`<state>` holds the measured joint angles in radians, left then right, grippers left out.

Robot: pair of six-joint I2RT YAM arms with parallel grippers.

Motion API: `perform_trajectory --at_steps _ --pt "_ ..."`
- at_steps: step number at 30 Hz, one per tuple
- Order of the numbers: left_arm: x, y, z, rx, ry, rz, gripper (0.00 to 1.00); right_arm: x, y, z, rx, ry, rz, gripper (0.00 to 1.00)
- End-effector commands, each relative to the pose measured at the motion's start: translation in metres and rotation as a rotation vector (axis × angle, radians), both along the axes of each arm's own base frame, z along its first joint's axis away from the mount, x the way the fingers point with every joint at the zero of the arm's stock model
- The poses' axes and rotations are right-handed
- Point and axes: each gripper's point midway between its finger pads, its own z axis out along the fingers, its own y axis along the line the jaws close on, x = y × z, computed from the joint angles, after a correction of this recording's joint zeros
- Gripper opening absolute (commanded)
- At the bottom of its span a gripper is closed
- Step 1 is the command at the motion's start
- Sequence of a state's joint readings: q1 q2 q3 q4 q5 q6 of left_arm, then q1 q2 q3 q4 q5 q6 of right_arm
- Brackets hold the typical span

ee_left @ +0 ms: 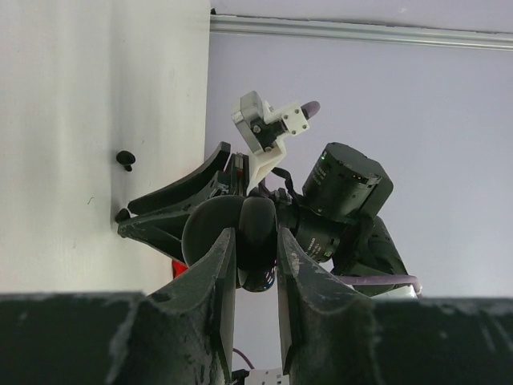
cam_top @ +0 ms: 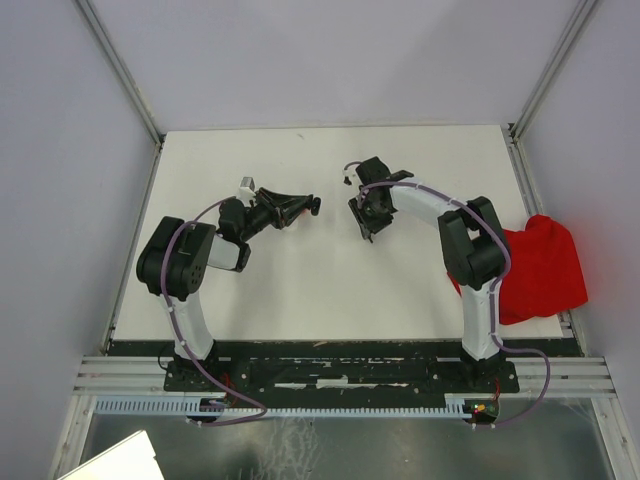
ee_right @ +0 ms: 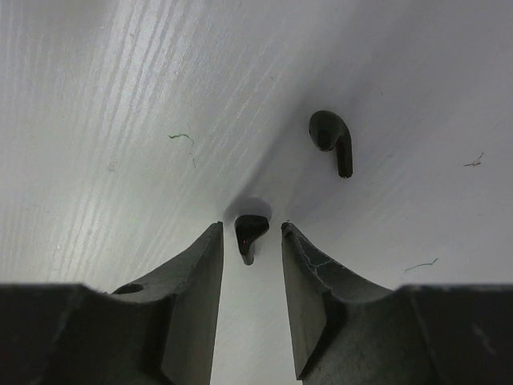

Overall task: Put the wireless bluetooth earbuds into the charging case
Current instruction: Pick up the earbud from the center of the board.

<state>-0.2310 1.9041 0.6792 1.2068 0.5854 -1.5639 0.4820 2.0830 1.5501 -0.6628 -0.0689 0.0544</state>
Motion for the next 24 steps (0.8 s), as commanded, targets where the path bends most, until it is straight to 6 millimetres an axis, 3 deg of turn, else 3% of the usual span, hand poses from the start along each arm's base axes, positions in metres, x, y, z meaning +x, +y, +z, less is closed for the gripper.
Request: perform_trajectory --at_steps 1,15,24 --pt "-0.0035 0.0005 0.0173 0.0 -0.094 -0.015 0.03 0.0103 0.0051 0.0061 0.015 -0.023 0.011 0.43" --pt "-0.0034 0.0006 0.0171 -0.001 -0.093 -0.015 0.03 0.0094 0.0048 0.0004 0.002 -0.004 0.013 0.38" --pt "-0.0035 0.0008 0.0167 -0.002 -0.092 -0.014 0.03 0.0077 0.0025 -0.0005 -0.013 0.005 0.013 0.29"
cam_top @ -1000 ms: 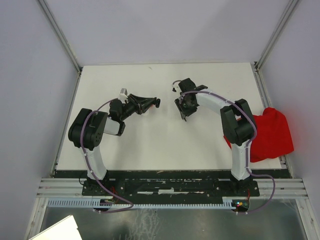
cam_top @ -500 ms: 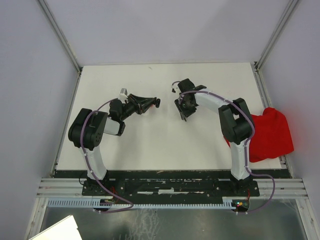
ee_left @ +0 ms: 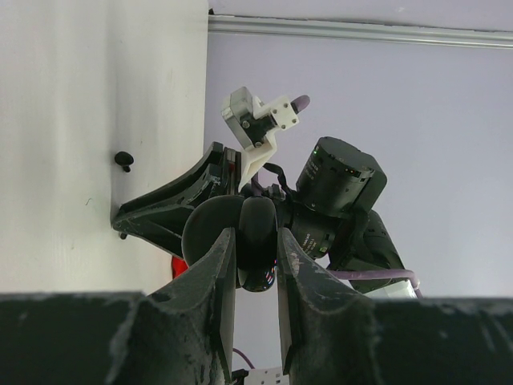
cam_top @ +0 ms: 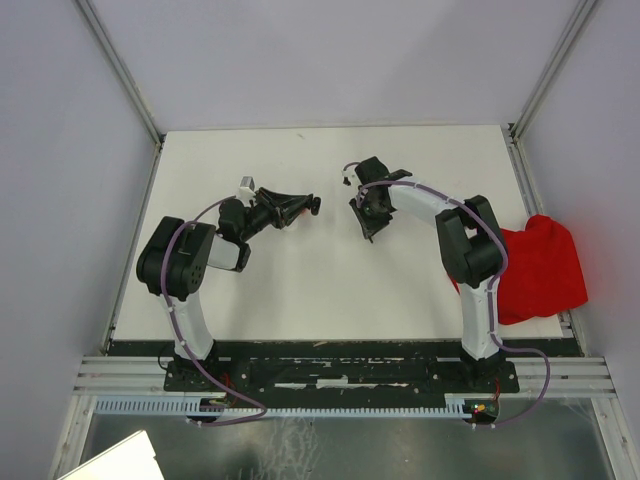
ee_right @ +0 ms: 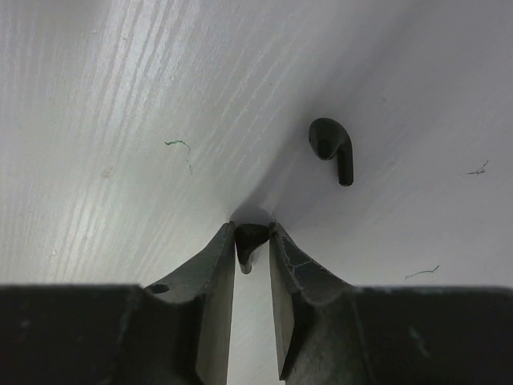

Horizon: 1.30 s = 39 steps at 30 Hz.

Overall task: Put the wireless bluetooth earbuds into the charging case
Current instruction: Pick up the earbud from the center of the board.

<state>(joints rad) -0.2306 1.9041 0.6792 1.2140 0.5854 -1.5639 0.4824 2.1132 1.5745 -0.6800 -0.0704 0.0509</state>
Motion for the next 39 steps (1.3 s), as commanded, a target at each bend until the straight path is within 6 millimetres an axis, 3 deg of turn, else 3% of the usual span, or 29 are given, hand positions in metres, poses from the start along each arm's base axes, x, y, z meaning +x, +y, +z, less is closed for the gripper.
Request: perform_trajectory --at_steps 1,5,10,16,17,22,25,32,39 --pt "-0.003 0.001 0.015 0.0 -0.084 -0.014 0.03 0.007 0.002 0.006 -0.004 -0.017 0.009 0.27" --pt "-0.003 0.001 0.014 -0.001 -0.082 -0.015 0.03 0.008 0.002 0.011 -0.009 -0.027 0.007 0.13" --pt "-0.003 0.0 0.013 0.0 -0.079 -0.015 0.03 0.023 0.007 0.044 0.059 -0.148 -0.008 0.04" --pt "-0.004 -0.003 0.014 -0.001 -0.081 -0.037 0.03 0.04 0.02 0.11 0.221 -0.397 -0.023 0.01" --pt "-0.004 -0.003 0.013 -0.001 -0.082 -0.041 0.03 0.038 0.019 0.116 0.245 -0.433 -0.025 0.01" --pt "-0.005 -0.014 0.013 0.004 -0.08 -0.085 0.03 0.029 0.026 0.187 0.473 -0.728 -0.012 0.01" --pt "-0.006 -0.025 0.014 0.01 -0.08 -0.124 0.03 0.018 0.031 0.212 0.597 -0.861 0.024 0.01" --pt "-0.01 -0.049 0.011 0.032 -0.06 -0.207 0.03 0.003 0.034 0.234 0.704 -1.026 0.102 0.01" --pt "-0.015 -0.067 0.01 0.044 -0.057 -0.288 0.03 -0.016 0.041 0.238 0.771 -1.246 0.267 0.01"
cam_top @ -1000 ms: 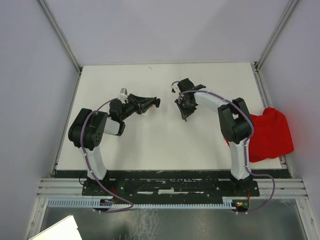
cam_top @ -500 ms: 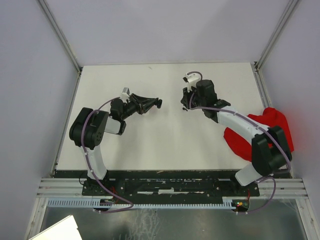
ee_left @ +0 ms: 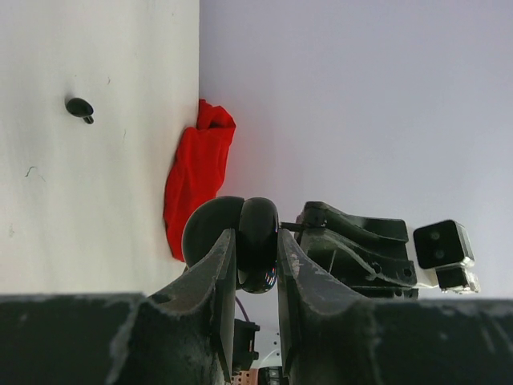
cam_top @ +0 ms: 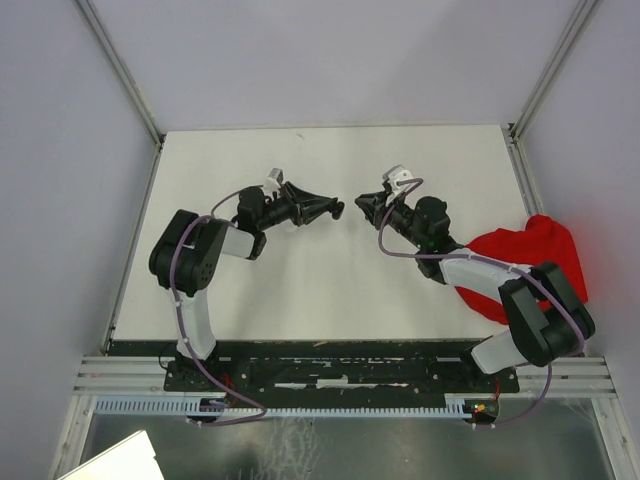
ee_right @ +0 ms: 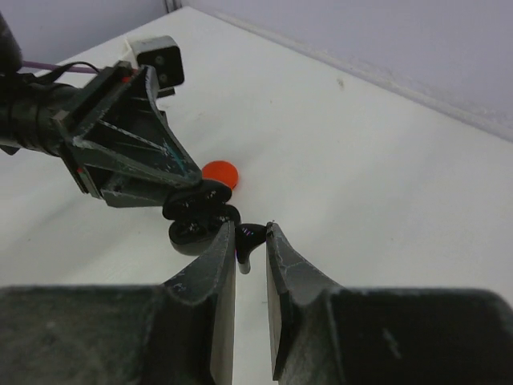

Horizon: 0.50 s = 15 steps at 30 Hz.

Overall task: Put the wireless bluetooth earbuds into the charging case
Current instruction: Place the earbud in the charging case.

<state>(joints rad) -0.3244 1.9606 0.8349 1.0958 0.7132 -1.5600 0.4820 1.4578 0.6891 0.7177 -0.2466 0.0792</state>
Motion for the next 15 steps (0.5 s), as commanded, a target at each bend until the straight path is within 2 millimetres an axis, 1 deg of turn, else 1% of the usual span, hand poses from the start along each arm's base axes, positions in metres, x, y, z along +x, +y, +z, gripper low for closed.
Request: perform_trajectory --at_steps 1,6,10,15 --pt "-0.003 -0.014 0.004 0.032 -0.077 -0.074 0.03 -0.007 0.012 0.06 0.089 -0.317 0.091 0.01" --pt "-0.005 -0.021 0.005 0.032 -0.083 -0.098 0.03 -0.008 0.019 0.053 0.077 -0.307 0.121 0.01" --pt "-0.004 -0.022 0.005 0.031 -0.086 -0.101 0.03 -0.007 0.023 0.045 0.052 -0.286 0.127 0.01" --pt "-0.006 -0.025 0.012 0.022 -0.1 -0.107 0.03 -0.006 0.026 0.034 0.036 -0.267 0.132 0.01"
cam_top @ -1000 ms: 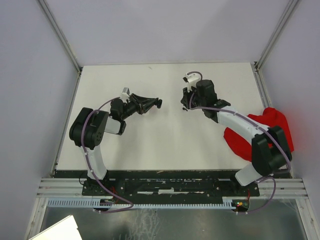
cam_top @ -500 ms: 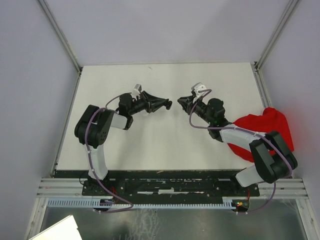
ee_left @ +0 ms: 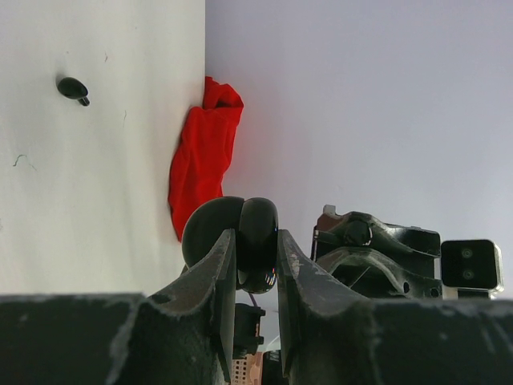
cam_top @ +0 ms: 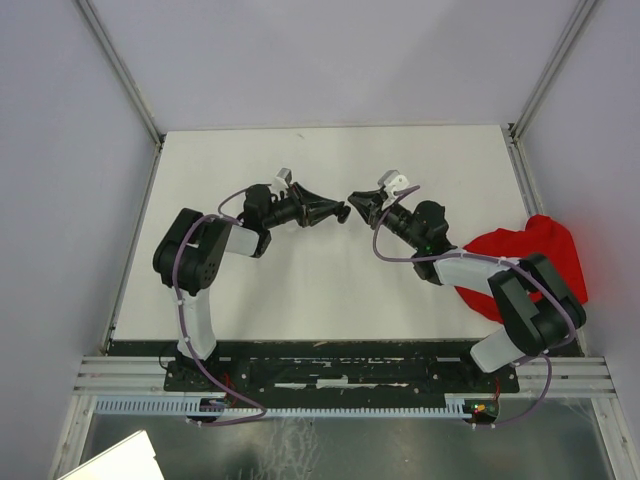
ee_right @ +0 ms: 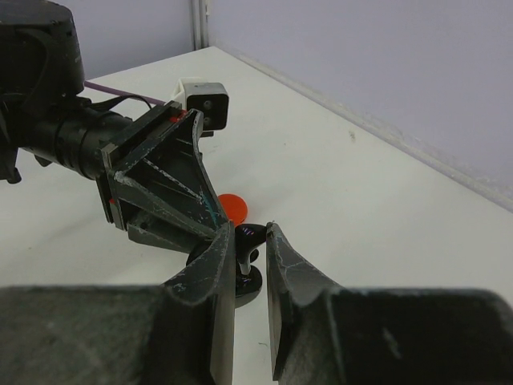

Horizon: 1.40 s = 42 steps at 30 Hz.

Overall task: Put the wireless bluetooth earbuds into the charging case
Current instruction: Place the earbud in the charging case.

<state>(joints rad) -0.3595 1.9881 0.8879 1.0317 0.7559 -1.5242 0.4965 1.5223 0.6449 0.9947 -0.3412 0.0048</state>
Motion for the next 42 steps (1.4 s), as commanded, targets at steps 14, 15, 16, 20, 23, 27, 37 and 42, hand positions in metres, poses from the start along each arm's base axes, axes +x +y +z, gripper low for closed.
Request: perform_trajectory --at_steps 14,15,16,20,23,27,37,42 --pt "-0.003 -0.011 0.029 -0.029 -0.129 -0.052 0.03 0.002 0.013 -0.006 -0.013 -0.032 0.034 0.01" --pt "-0.003 -0.011 0.03 -0.031 -0.133 -0.053 0.03 0.003 0.013 -0.007 -0.014 -0.03 0.035 0.01" --pt "-0.003 -0.012 0.03 -0.031 -0.133 -0.055 0.03 0.003 0.013 -0.008 -0.014 -0.03 0.035 0.01" --pt "-0.005 -0.013 0.034 -0.036 -0.139 -0.062 0.03 0.003 0.013 -0.011 -0.015 -0.023 0.035 0.01" --pt "-0.005 -0.013 0.035 -0.037 -0.142 -0.06 0.03 0.003 0.013 -0.011 -0.017 -0.024 0.033 0.01" --pt "-0.006 -0.013 0.037 -0.041 -0.146 -0.061 0.03 0.003 0.013 -0.014 -0.023 -0.02 0.032 0.01" --pt "-0.008 -0.012 0.043 -0.08 -0.15 -0.063 0.03 0.001 0.011 -0.022 -0.032 -0.005 0.032 0.01" --pt "-0.008 -0.012 0.044 -0.08 -0.149 -0.062 0.03 0.0 0.011 -0.023 -0.032 0.001 0.033 0.01"
